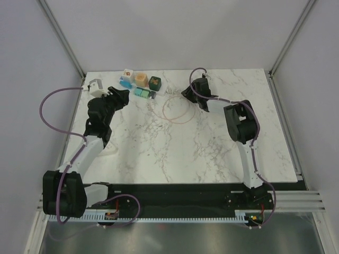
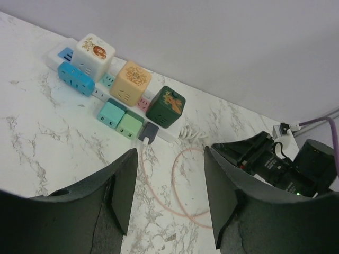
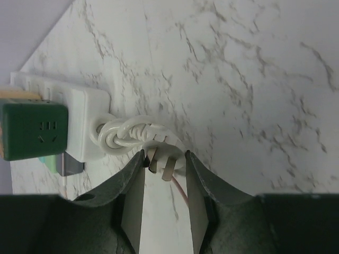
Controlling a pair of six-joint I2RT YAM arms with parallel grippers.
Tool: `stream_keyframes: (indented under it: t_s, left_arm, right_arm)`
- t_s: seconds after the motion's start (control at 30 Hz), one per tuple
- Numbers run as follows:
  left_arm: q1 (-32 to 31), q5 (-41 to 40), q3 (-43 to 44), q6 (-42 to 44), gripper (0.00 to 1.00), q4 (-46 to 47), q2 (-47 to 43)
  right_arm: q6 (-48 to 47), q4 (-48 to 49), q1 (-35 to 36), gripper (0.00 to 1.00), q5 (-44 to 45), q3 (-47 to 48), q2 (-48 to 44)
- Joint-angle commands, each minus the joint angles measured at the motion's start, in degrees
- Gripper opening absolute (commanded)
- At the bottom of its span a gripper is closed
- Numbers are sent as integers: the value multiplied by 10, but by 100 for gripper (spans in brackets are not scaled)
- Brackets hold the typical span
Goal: Pull the plug off the socket
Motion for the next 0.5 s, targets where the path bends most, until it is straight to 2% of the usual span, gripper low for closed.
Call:
stream_keyframes:
  t_s: [0.0, 0.33, 0.47]
  left_arm:
    - [5, 10, 28, 28, 60, -4, 12]
    - [15, 74, 43, 19, 61, -8, 80]
    - [15, 140, 58, 14, 65, 7, 133]
  right_arm:
    - [5, 36, -17, 16, -39, -76, -93]
    - [-37, 85, -22, 16, -96, -418, -329]
    - [-72, 81, -21, 18, -95, -499, -391]
